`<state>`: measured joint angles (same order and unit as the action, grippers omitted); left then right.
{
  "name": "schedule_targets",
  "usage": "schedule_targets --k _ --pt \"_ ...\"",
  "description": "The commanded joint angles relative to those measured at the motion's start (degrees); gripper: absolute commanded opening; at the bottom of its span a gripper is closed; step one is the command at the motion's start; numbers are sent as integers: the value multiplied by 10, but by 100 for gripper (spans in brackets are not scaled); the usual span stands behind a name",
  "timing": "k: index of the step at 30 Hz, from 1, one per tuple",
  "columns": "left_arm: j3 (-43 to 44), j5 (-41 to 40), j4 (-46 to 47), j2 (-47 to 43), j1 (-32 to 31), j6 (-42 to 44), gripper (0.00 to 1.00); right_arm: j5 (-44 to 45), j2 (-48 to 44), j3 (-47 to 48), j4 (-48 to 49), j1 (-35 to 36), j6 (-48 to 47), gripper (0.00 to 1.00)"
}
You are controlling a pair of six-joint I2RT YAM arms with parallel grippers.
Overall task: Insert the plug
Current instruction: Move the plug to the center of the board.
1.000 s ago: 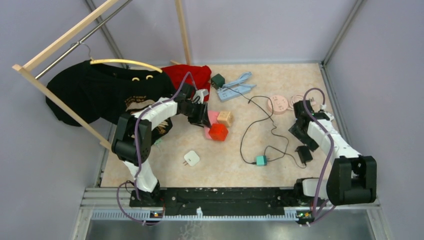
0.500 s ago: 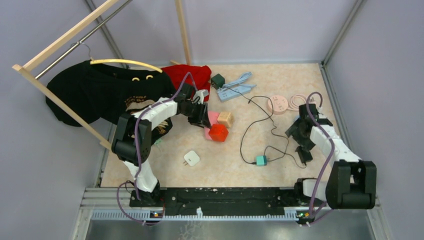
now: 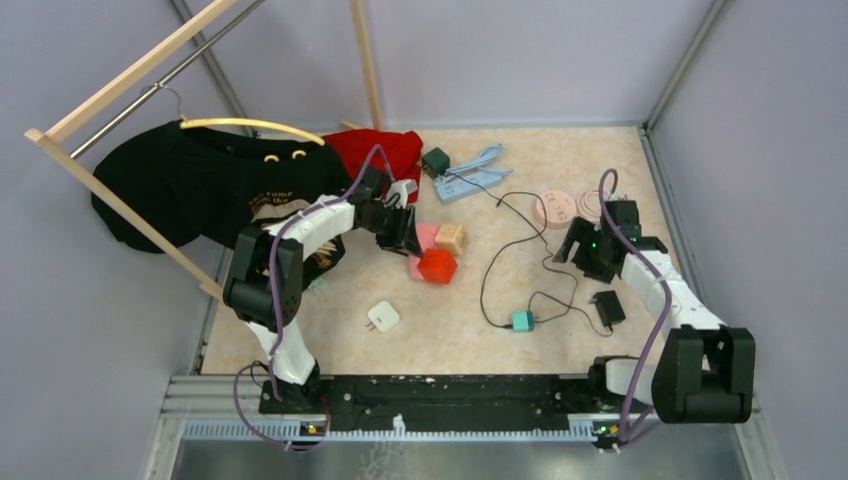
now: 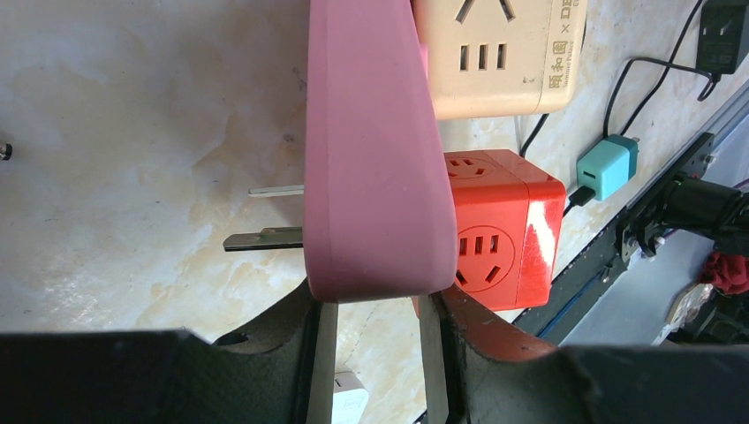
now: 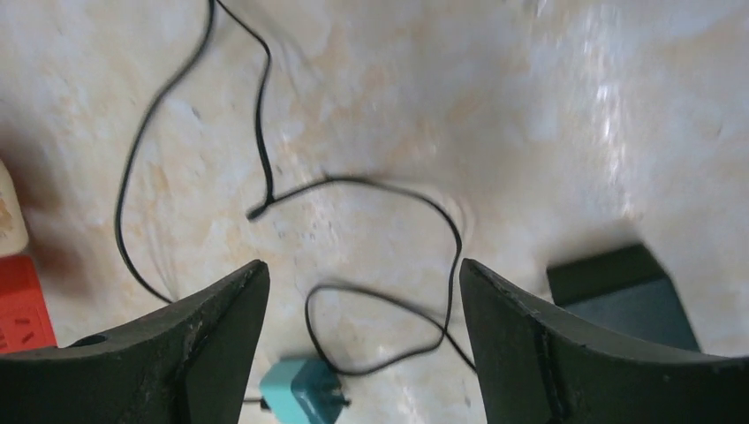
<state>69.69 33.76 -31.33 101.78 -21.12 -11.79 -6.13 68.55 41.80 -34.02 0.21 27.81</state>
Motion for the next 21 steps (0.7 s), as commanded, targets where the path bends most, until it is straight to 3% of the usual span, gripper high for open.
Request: schedule_targets --k 1,8,13,17,21 --pt "-7 43 11 -2 1 -7 22 37 11 42 123 0 -125 77" --pt "-12 56 12 4 0 -11 22 80 98 156 -59 0 -385 78" --pt "-14 60 13 5 0 -11 23 163 207 166 -174 0 -412 75" --pt "-16 74 17 3 0 -14 23 102 228 171 -185 0 -428 75" --pt "-20 77 20 -2 -1 -16 23 177 248 151 -166 -21 -426 80"
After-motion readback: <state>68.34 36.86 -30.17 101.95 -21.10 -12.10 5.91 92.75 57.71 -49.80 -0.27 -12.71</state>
